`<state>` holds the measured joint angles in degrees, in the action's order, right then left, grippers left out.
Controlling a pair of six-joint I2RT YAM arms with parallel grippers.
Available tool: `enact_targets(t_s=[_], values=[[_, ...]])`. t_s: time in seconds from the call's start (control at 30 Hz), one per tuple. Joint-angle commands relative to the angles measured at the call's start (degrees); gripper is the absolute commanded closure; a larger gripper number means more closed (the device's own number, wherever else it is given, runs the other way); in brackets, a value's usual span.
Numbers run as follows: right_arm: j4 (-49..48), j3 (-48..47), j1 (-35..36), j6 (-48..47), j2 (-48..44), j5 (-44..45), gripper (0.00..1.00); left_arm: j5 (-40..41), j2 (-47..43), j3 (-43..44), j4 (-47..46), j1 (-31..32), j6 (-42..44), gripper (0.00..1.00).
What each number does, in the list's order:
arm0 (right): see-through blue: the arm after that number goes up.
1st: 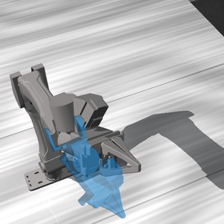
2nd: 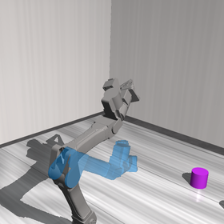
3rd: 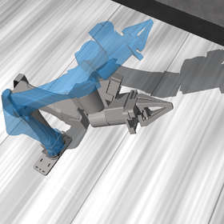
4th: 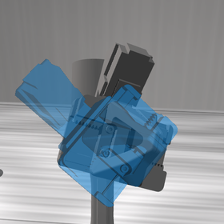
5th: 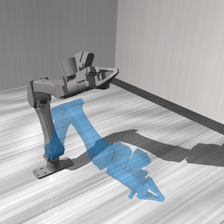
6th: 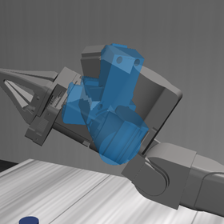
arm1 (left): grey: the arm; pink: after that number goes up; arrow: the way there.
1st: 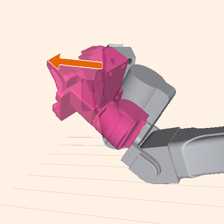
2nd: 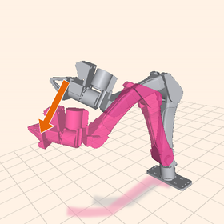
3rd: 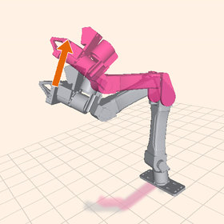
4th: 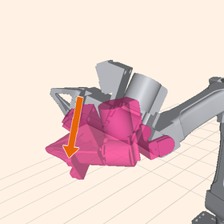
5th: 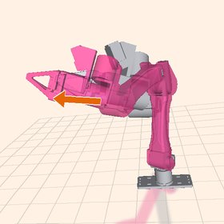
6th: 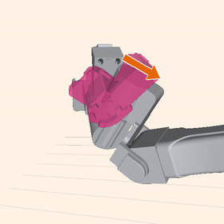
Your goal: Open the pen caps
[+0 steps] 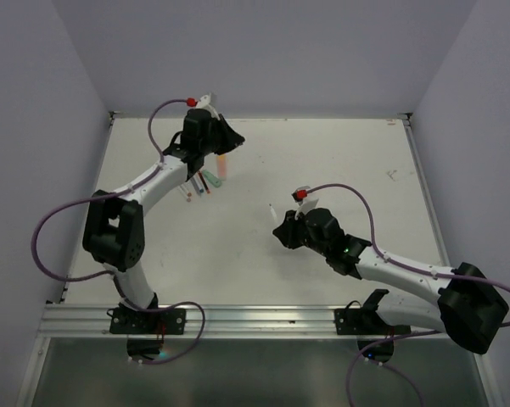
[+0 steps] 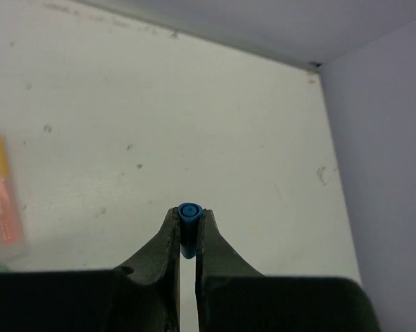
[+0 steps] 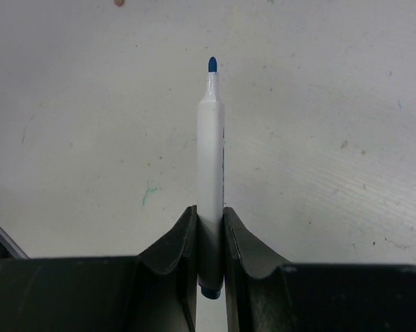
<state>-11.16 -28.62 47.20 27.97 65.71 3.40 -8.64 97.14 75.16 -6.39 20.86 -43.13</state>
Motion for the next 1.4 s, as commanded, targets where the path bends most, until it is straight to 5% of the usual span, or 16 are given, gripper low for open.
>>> enact_targets(t_s=[0.0, 0.3, 0.6, 1.07, 1.37], values=[[2.81, -1.52, 0.00, 2.18, -1.99, 6.00, 1.00, -1.30, 8.21, 7.01, 21.30, 2.33, 7.26, 1.00], [4.83, -2.23, -0.09, 3.76, -1.64, 7.58, 1.00, 14.96, 23.25, 21.43, 37.66, 9.36, 10.53, 0.98], [5.36, -2.05, 0.00, 4.55, -1.91, 9.08, 1.00, 20.59, 28.01, 23.02, 39.79, 12.36, 7.19, 0.90], [3.08, -2.75, 0.00, 5.08, 1.69, 8.03, 1.00, 22.53, 28.46, 20.74, 39.70, 12.89, 4.55, 0.71], [0.44, -6.70, 0.43, 6.84, 9.25, 7.94, 1.00, 21.39, 17.85, 16.00, 36.81, 11.31, 3.67, 0.59]])
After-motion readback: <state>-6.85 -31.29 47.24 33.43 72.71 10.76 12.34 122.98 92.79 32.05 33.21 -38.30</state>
